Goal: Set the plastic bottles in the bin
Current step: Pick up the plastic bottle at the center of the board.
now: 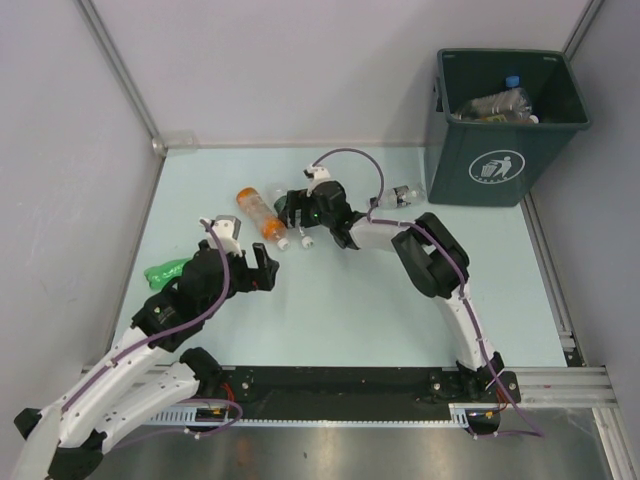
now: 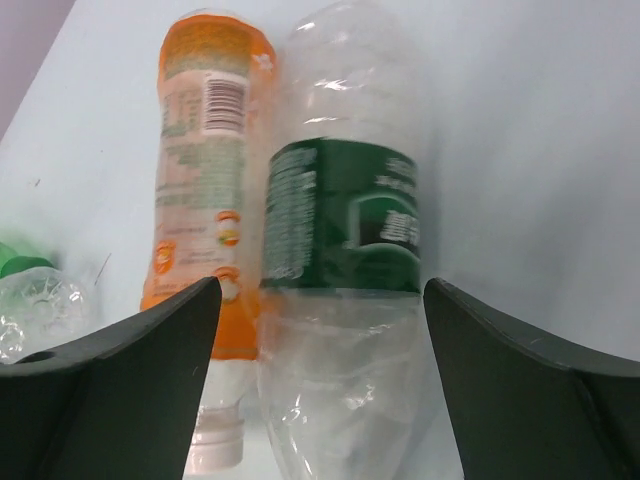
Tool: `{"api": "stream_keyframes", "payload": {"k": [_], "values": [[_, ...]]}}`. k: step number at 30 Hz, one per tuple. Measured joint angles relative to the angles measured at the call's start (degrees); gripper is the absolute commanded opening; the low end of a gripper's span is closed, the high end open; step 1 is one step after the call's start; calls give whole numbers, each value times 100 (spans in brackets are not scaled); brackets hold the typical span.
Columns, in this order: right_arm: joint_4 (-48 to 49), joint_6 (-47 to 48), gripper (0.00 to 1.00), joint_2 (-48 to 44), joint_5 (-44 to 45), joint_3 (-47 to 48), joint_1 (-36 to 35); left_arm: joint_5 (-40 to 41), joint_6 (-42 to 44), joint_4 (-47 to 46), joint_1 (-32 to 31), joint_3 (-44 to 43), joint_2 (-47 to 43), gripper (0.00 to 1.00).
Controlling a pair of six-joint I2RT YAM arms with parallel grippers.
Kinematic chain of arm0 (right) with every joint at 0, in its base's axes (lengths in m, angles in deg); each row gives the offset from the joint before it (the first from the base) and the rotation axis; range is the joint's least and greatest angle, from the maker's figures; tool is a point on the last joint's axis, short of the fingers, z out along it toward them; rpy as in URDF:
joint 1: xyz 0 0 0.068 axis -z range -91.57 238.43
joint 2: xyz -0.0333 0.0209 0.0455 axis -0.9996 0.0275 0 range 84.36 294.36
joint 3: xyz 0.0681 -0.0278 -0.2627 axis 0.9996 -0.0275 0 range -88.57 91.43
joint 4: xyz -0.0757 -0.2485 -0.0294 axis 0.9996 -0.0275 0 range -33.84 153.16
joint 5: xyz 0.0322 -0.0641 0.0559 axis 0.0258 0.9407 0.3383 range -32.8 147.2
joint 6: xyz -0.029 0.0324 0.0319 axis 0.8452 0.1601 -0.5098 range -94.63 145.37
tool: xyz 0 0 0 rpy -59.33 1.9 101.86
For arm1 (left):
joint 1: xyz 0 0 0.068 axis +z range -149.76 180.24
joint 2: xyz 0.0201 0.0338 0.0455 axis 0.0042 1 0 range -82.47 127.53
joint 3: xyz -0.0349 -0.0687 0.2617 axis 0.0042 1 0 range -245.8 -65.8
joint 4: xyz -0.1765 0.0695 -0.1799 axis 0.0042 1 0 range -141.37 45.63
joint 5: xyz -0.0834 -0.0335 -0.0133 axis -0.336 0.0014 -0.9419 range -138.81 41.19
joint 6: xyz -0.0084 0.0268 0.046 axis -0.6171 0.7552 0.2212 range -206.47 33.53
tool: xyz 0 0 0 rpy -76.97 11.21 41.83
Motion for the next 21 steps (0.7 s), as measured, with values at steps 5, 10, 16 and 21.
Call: {"api": "stream_keyframes", "payload": {"k": [5, 10, 16, 21], "values": [[-468, 138, 78, 192, 461, 505, -164, -76, 7, -2, 61, 0, -26, 100], [-944, 358, 77, 407, 846, 922, -247, -107, 7, 0, 109, 0, -31, 100], [-1637, 723, 75, 627, 879, 1351, -258, -138, 4, -2, 149, 2, -57, 100], [-2181, 918, 46, 785, 855, 1757, -267, -208, 4, -4, 208, 4, -57, 100]]}}
